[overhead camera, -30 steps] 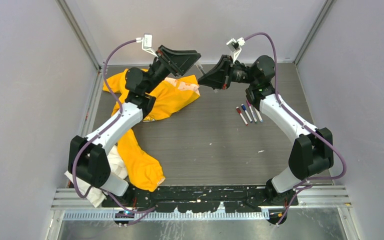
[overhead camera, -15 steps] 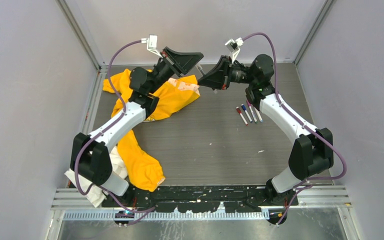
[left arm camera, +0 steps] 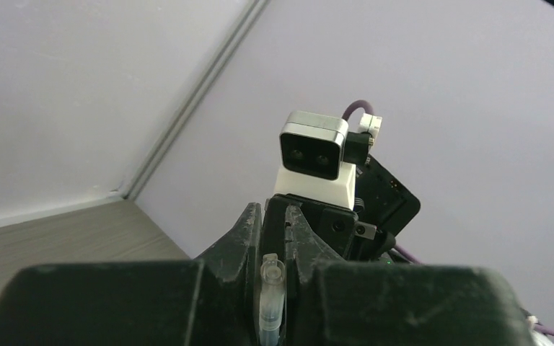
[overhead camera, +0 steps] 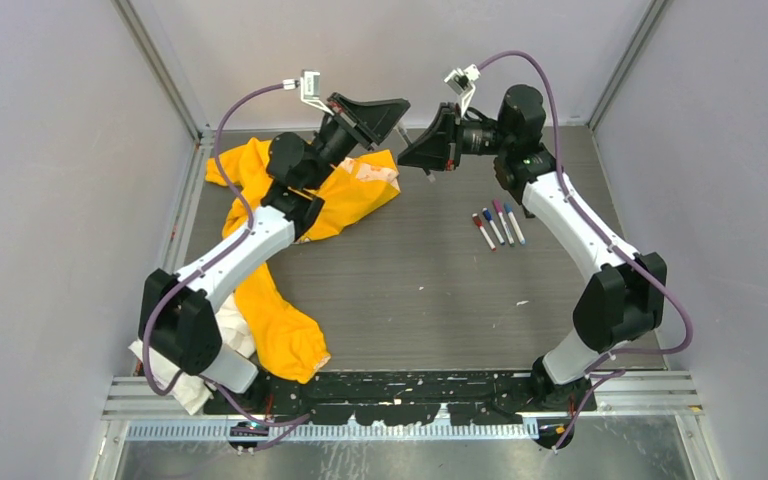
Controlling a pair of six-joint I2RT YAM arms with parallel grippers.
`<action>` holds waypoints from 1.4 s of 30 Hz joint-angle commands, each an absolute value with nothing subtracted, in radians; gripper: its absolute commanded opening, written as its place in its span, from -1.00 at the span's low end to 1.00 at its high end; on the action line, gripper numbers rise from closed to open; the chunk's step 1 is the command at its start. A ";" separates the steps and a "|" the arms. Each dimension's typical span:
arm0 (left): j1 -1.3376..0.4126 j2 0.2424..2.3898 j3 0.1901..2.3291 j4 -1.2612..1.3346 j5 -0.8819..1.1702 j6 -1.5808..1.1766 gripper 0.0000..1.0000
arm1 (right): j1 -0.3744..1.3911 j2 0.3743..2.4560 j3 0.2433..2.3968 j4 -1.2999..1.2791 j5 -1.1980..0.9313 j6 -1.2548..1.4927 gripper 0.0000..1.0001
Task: Insert the pens into the pen caps
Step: Press the pen cap onto the pen.
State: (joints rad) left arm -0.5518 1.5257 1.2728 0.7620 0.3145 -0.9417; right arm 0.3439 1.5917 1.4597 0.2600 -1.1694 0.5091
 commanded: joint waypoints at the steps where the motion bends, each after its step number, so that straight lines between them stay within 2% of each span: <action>1: -0.716 1.500 1.221 0.512 0.505 -0.776 -0.99 | 0.357 1.630 1.556 0.438 -1.026 0.605 -0.98; 3: -0.726 1.487 1.128 0.687 0.571 -0.733 -0.99 | 0.359 1.643 1.534 0.590 -1.040 0.745 -0.98; 5: -0.704 1.522 1.094 0.829 0.664 -0.813 -0.99 | 0.363 1.646 1.515 0.706 -1.047 0.835 -0.98; 7: -0.687 1.578 1.136 0.870 0.728 -0.982 -0.99 | 0.368 1.616 1.514 0.599 -1.024 0.732 -0.98; 8: -0.688 1.590 1.149 0.855 0.715 -1.003 -0.99 | 0.367 1.599 1.519 0.502 -1.000 0.631 -0.98; 10: -0.699 1.565 1.155 0.679 0.538 -0.983 -0.99 | 0.367 1.579 1.540 0.333 -0.965 0.482 -0.98; 13: -0.787 1.510 1.239 0.330 0.342 -0.727 -0.99 | 0.367 1.584 1.583 0.204 -0.941 0.377 -0.98; 15: -0.794 1.534 1.237 0.373 0.408 -0.744 -0.99 | 0.365 1.593 1.592 0.262 -0.959 0.414 -0.98; 19: -0.748 1.607 1.194 0.640 0.679 -0.982 -0.99 | 0.334 1.613 1.625 0.339 -0.959 0.496 -0.98; 21: -0.744 1.605 1.174 0.641 0.736 -0.992 -0.99 | 0.298 1.624 1.643 0.327 -0.973 0.489 -0.98; 25: -0.714 1.531 1.114 0.558 0.641 -0.878 -0.99 | 0.259 1.613 1.623 0.260 -1.034 0.436 -0.98; 30: -0.655 1.545 1.157 0.651 0.555 -0.937 -0.98 | 0.269 1.548 1.486 0.303 -1.094 0.447 -0.98; 32: -0.645 1.558 1.190 0.688 0.523 -0.958 -0.91 | 0.274 1.538 1.456 0.303 -1.162 0.445 -0.98; 35: -0.630 1.594 1.265 0.723 0.507 -0.997 -0.52 | 0.290 1.511 1.399 0.230 -1.234 0.361 -0.98; 38: -0.600 1.601 1.307 0.750 0.487 -1.032 -0.26 | 0.288 1.475 1.366 -0.024 -1.239 0.186 -0.98; 42: -0.548 1.549 1.261 0.762 0.428 -1.041 0.04 | 0.286 1.448 1.369 -0.372 -1.207 -0.116 -0.98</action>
State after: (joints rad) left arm -0.6048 1.6096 1.2583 0.7334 0.4389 -1.0088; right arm 0.2832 1.5101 1.3643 -0.0452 -1.2469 0.2081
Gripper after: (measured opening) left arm 0.462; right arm 0.196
